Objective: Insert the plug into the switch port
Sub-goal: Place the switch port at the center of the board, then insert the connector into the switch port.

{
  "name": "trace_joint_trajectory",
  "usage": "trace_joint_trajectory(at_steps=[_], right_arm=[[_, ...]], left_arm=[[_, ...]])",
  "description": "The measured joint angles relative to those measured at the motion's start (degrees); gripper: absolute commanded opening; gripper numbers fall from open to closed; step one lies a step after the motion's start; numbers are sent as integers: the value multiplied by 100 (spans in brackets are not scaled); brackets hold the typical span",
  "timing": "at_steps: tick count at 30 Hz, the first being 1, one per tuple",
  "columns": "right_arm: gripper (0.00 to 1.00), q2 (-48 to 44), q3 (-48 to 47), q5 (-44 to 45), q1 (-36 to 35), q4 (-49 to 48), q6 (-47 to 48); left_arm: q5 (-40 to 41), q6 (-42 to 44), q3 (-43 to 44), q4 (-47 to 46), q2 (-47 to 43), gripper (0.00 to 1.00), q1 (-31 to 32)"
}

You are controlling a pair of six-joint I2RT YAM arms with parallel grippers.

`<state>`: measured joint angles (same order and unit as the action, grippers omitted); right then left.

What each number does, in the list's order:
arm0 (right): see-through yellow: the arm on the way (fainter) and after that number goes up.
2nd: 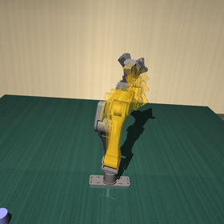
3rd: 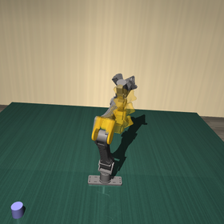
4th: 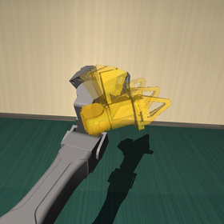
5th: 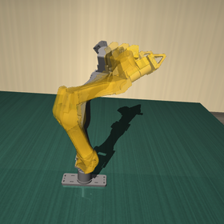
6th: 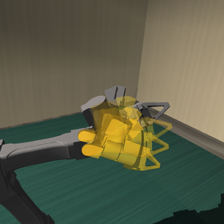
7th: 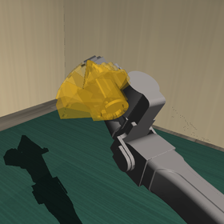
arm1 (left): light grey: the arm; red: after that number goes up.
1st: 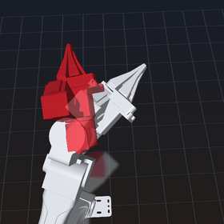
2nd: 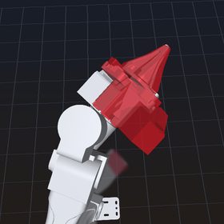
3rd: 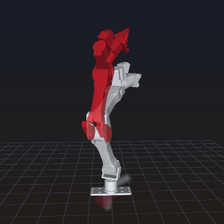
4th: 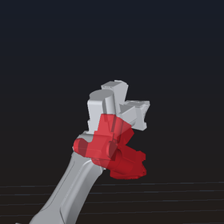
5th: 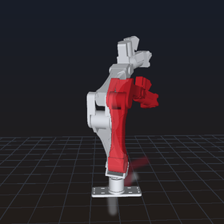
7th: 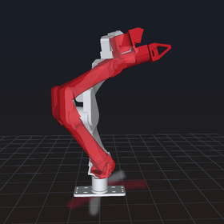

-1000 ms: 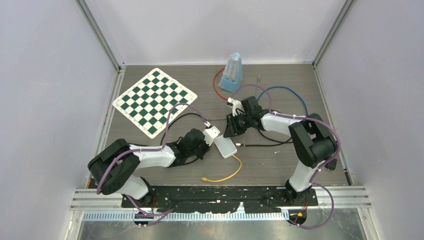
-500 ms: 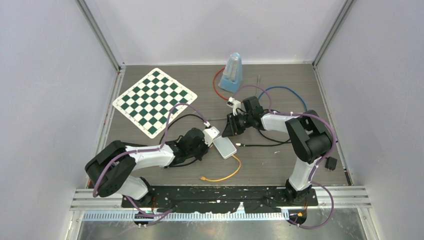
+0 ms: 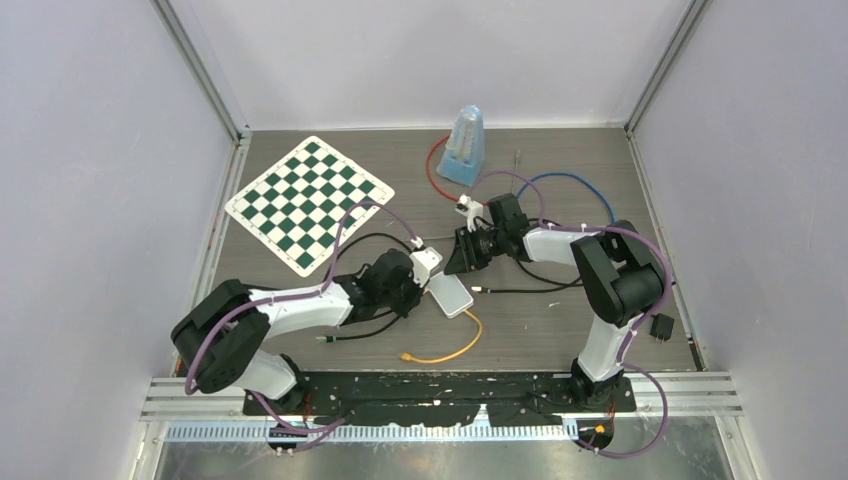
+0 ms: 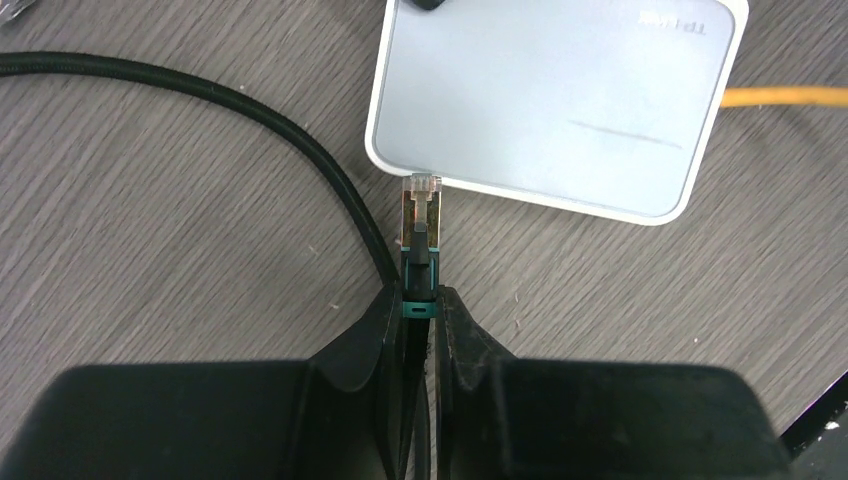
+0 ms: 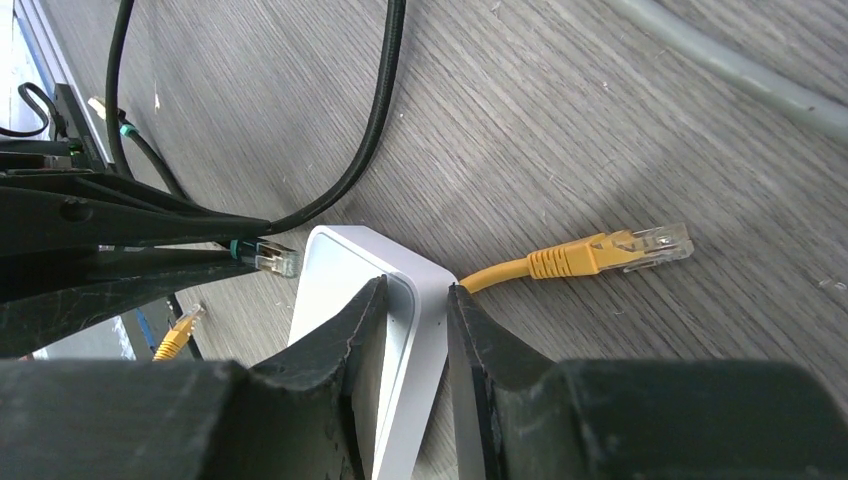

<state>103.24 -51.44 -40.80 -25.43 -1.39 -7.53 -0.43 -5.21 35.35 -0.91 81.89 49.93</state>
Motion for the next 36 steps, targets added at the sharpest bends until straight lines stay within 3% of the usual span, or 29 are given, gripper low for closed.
trace_joint_trajectory(at_steps=[23, 36], right_arm=[[33, -35, 133, -39, 37, -186, -142], [39, -87, 225, -28, 42, -153, -181]], left_arm=[[-72, -415, 212, 323, 205, 0, -2], [-48, -479, 142, 131, 225, 0, 0]])
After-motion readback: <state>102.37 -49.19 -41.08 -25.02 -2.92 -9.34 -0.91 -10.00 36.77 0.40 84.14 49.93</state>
